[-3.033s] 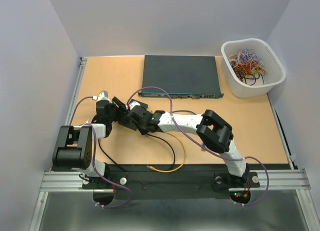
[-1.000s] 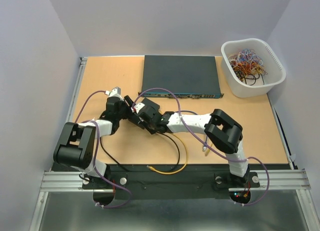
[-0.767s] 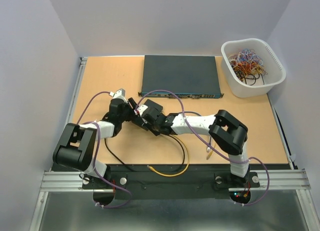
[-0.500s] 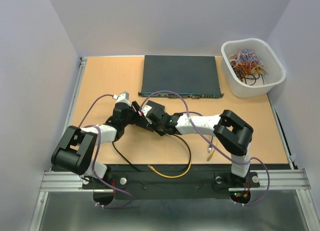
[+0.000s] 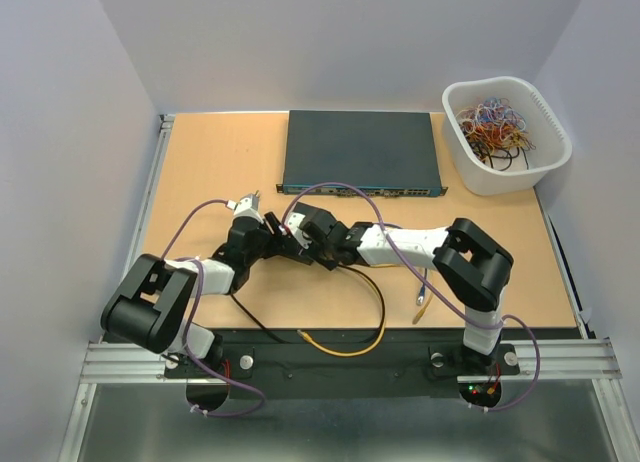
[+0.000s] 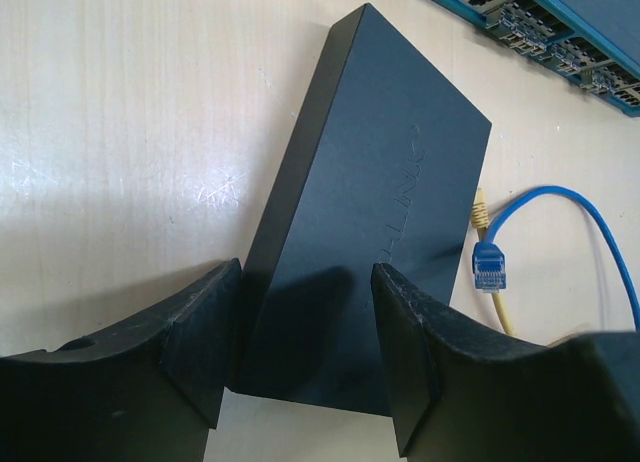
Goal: Insert the plug into the switch port
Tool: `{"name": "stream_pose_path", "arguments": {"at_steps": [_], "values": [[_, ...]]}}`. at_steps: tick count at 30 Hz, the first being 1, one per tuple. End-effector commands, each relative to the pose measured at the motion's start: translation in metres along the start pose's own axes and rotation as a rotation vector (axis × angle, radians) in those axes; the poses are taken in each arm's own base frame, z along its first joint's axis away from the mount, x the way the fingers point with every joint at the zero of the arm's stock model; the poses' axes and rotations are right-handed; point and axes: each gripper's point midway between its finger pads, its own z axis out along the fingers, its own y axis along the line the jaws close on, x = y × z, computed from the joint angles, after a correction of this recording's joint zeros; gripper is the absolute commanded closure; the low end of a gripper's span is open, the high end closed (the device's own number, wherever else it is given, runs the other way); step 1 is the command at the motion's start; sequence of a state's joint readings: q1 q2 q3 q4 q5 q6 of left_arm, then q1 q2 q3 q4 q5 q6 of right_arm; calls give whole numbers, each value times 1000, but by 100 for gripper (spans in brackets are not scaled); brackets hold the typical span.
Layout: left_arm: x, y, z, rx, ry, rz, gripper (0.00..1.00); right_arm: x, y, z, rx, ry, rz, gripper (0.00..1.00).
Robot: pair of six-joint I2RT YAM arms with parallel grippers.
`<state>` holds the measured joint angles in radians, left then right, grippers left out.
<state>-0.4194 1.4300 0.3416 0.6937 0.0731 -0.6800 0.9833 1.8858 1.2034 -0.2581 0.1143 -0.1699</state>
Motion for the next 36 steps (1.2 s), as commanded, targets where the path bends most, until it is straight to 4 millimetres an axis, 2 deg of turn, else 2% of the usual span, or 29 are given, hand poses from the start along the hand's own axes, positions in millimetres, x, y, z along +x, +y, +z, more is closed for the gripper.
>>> {"name": "stream_pose_path", "arguments": {"at_steps": [1, 5, 9, 15, 18, 26, 30, 33, 36], "values": [[66, -6, -14, 59, 250, -10, 36, -100, -1, -12, -30, -314, -69, 99], [75, -4, -11, 45, 267, 11, 37, -114, -6, -11, -8, -336, -87, 100], [87, 0, -9, 28, 289, 24, 38, -142, -4, -18, -30, -397, -84, 100], [98, 3, -9, 13, 311, 35, 39, -170, -8, -22, -14, -452, -66, 100], [102, 4, -10, 15, 318, 35, 39, -178, -6, -26, -28, -490, -48, 99], [115, 12, -13, -15, 334, 57, 41, -222, 12, -53, -152, -675, -13, 100], [120, 12, -17, -4, 347, 49, 41, -222, 17, -51, -180, -670, -2, 99], [113, 3, -23, 28, 331, 45, 40, -208, 17, -41, -171, -634, 18, 100], [100, -4, -31, 40, 287, 44, 34, -198, 18, -38, -168, -612, 32, 100]]}}
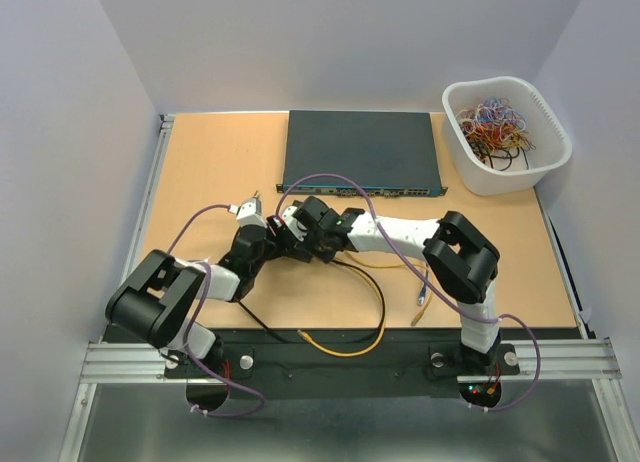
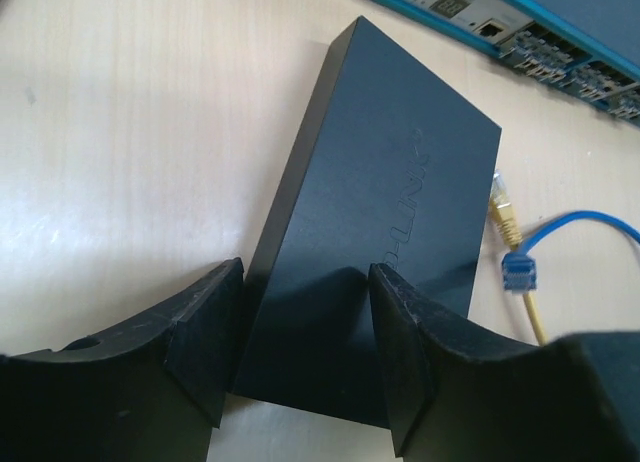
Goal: Insert the plug into the switch port
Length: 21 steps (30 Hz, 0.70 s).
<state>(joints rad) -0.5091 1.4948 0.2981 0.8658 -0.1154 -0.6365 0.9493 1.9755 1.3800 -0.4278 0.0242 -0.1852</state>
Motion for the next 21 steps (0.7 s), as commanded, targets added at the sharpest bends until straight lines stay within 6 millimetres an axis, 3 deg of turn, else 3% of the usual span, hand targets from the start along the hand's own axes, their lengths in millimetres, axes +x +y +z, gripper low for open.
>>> {"name": "stream_pose_path", "arguments": {"at_steps": [1, 9, 12, 14, 15, 16, 18, 21], "values": [[93, -14, -51, 94, 402, -36, 33, -184, 24, -58, -90, -689, -5, 100], [67, -22, -44, 66, 353, -29, 28, -153, 30, -50, -108, -628, 45, 92], [53, -25, -34, 56, 340, -15, 27, -145, 30, -49, -98, -613, 64, 80], [44, -27, -26, 48, 333, -7, 27, -142, 25, -49, -71, -605, 91, 67], [41, -23, -22, 31, 335, 0, 27, -140, 24, -55, -65, -609, 98, 54], [39, -22, -20, 28, 334, 0, 27, -140, 19, -61, -40, -613, 109, 48], [35, -18, -17, 26, 335, -4, 27, -141, 11, -83, -3, -641, 115, 41], [23, -11, -14, 12, 308, -7, 27, -127, -1, -95, 72, -620, 125, 31]]}}
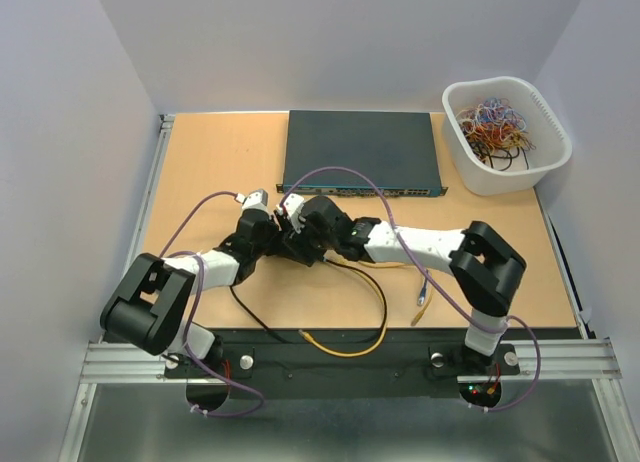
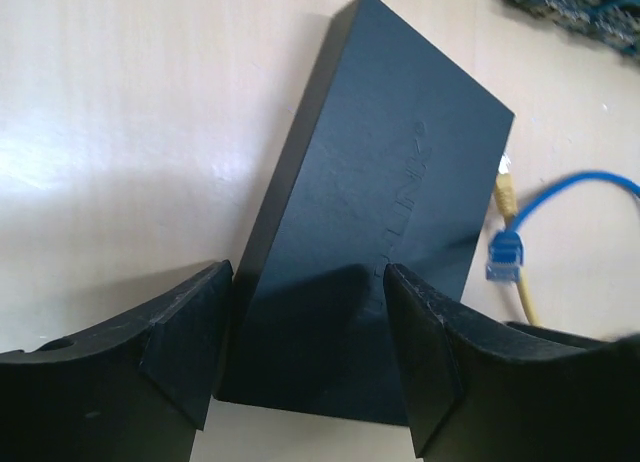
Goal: Insert the plug into the switch port
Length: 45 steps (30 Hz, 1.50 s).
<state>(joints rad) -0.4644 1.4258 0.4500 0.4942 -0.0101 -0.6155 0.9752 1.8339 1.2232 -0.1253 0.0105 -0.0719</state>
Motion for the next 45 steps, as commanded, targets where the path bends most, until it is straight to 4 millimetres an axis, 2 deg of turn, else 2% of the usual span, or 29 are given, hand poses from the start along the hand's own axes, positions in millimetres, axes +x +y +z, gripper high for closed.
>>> {"name": "stream_pose_path", "arguments": {"at_steps": [1, 4, 5, 7, 8, 12, 16, 18, 23, 33, 37, 40, 43, 44, 45], "values": [[20, -4, -8, 48, 134, -19, 27, -95, -10, -55, 91, -340, 22, 28], [9, -6, -8, 49, 110, -20, 27, -94, -25, -78, 173, -361, 42, 23], [5, -6, -8, 43, 103, -19, 27, -81, -38, -80, 246, -339, 54, 22], [-5, -9, -7, 35, 85, -7, 27, -71, -59, -88, 337, -328, 90, 21], [-12, -8, -7, 26, 69, 0, 27, -59, -70, -89, 361, -308, 112, 21], [-33, -9, -8, 11, 30, 11, 27, -34, -89, -82, 357, -270, 202, 21], [-57, 4, -13, -23, -51, -2, 28, -16, -88, -64, 339, -208, 176, 23], [-55, 10, -19, -14, -83, -10, 28, -12, -87, -54, 332, -186, 167, 25], [-60, 10, -27, 9, -130, -11, 28, -9, -86, -36, 309, -153, 123, 26], [-60, 11, -26, 19, -133, -2, 29, -3, -85, -7, 290, -106, 107, 27], [-61, 10, -28, 24, -138, -3, 29, -10, -87, 1, 287, -112, 108, 28], [-61, 10, -28, 27, -142, 0, 29, -9, -90, 8, 290, -101, 103, 32], [-61, 10, -28, 26, -141, 0, 30, -9, -93, 13, 292, -98, 103, 46], [-62, 10, -28, 26, -144, -1, 30, -8, -94, 13, 291, -97, 102, 55], [-61, 10, -28, 27, -142, 0, 30, -7, -94, 14, 287, -93, 105, 59]]}}
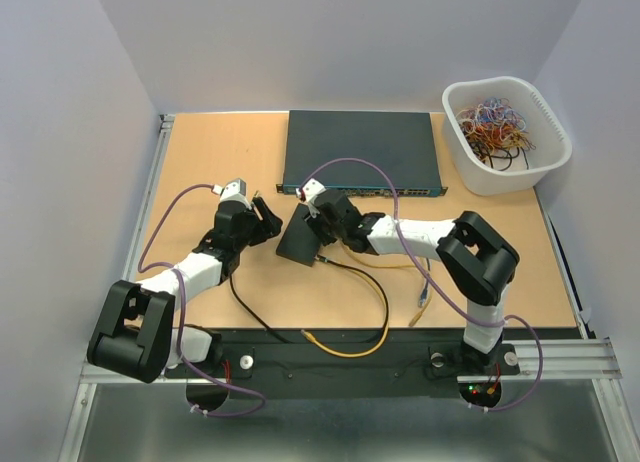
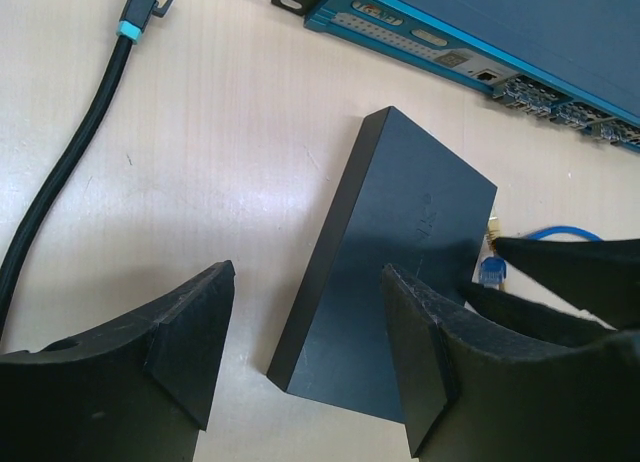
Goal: Insert the plug into the switch port
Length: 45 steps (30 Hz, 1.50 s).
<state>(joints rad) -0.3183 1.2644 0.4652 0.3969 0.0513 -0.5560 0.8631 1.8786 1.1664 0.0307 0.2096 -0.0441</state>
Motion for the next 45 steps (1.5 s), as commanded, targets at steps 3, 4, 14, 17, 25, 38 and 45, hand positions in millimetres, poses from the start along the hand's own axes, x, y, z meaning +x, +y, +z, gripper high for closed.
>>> {"name": "stream_pose_path", "arguments": {"at_steps": [3, 4, 14, 17, 25, 38, 45], "values": [[-10, -6, -4, 32, -45, 18, 30, -16, 0, 4, -18, -45, 4, 77], [-11, -6, -4, 33, -49, 20, 30, -14, 0, 4, -21, -45, 3, 80], [-39, -78, -51, 341, -163, -21, 37, -39, 0, -52, -82, -198, 34, 95], [-34, -110, -65, 422, -181, -25, 38, -51, 3, -70, -119, -251, 52, 96], [-12, -151, -58, 454, -115, -43, 40, -64, 9, -93, -170, -307, 82, 99], [-19, -169, -60, 436, -174, -38, 41, -56, 15, -96, -193, -295, 102, 100], [-28, -160, -58, 382, -214, -33, 41, -58, 27, -108, -263, -311, 100, 100]]}}
